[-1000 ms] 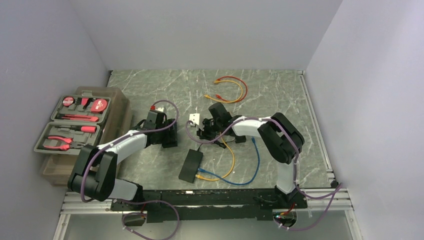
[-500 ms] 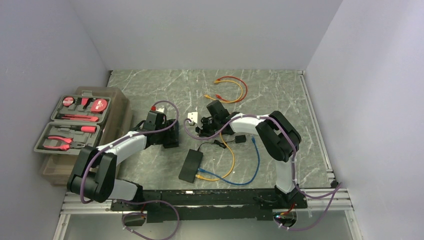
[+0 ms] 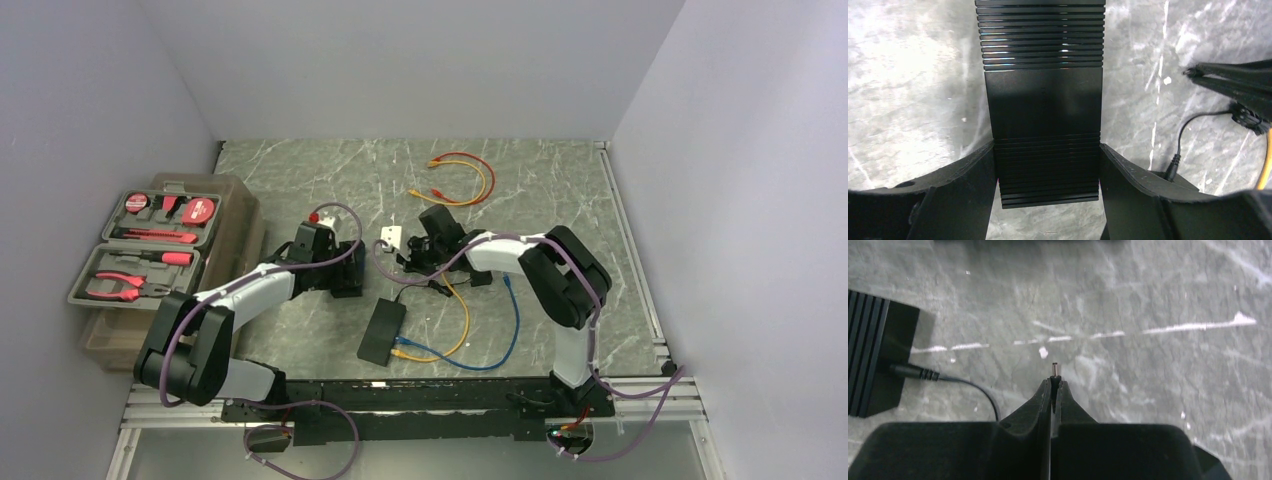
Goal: Insert the plug into the switch port
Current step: Pick up the switch port at the center of the board, then place the switch port at the center of the board.
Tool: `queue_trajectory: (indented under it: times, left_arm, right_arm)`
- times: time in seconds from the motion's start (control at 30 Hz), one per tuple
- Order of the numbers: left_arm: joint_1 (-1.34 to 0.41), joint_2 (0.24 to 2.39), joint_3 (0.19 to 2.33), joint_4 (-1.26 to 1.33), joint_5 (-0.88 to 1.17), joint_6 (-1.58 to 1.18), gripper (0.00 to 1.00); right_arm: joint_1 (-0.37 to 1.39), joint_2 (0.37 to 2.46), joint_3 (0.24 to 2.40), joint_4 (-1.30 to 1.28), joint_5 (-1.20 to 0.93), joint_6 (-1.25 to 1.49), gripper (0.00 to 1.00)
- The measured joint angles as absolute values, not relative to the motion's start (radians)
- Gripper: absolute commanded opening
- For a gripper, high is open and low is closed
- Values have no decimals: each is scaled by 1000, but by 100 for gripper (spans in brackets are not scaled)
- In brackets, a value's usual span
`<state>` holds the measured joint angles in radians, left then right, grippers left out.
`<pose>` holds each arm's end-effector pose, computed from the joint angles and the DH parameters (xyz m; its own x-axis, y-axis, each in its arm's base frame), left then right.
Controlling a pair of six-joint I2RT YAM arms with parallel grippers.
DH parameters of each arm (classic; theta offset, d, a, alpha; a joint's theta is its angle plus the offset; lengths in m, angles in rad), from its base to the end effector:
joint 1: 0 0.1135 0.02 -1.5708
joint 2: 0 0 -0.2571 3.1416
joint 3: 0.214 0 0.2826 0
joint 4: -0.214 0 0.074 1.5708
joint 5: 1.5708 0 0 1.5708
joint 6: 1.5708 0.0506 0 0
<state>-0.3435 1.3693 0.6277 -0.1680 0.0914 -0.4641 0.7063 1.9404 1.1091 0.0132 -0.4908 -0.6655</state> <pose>0.2707 -0.1017 0.1249 -0.8383 -0.1736 -0.5169 0.0145 0.9406 -0.3393 0.3074 0.2936 0.1031 0.0680 -0.6578 -0.7501 -0.9859 0.0708 -0.1515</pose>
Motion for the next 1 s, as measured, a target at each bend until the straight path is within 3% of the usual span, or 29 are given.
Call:
queue_trajectory:
  times: [0.3, 0.5, 0.83, 1.0]
  left_arm:
    - [-402, 1404, 665, -192, 134, -383, 14]
    - [-448, 1493, 762, -231, 138, -323, 18]
    - [-572, 1665, 979, -324, 70, -141, 16]
    - [-607, 1722, 1038, -340, 32, -36, 26]
  right_arm:
    - [701, 1732, 952, 39, -311, -584, 0]
    - [718, 1552, 883, 65, -213, -472, 0]
    - [805, 1348, 705, 93, -4, -279, 0]
    - [806, 1269, 664, 91, 84, -235, 0]
